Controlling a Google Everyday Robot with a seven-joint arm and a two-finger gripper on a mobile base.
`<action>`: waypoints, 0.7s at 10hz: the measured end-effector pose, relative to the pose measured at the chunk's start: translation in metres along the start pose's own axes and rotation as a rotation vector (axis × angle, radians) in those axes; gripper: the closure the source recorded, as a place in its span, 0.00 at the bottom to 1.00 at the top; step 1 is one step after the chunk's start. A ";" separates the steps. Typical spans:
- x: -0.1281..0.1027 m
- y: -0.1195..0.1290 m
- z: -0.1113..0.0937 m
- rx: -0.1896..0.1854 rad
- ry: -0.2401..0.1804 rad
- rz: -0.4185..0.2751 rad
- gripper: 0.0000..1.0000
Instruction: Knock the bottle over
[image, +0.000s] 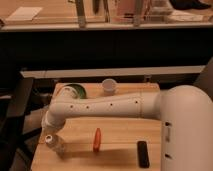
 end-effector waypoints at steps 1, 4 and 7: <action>0.000 0.001 -0.001 0.001 -0.001 -0.005 1.00; 0.000 0.003 -0.003 0.002 -0.009 -0.014 1.00; 0.000 0.006 -0.007 0.006 -0.015 -0.022 1.00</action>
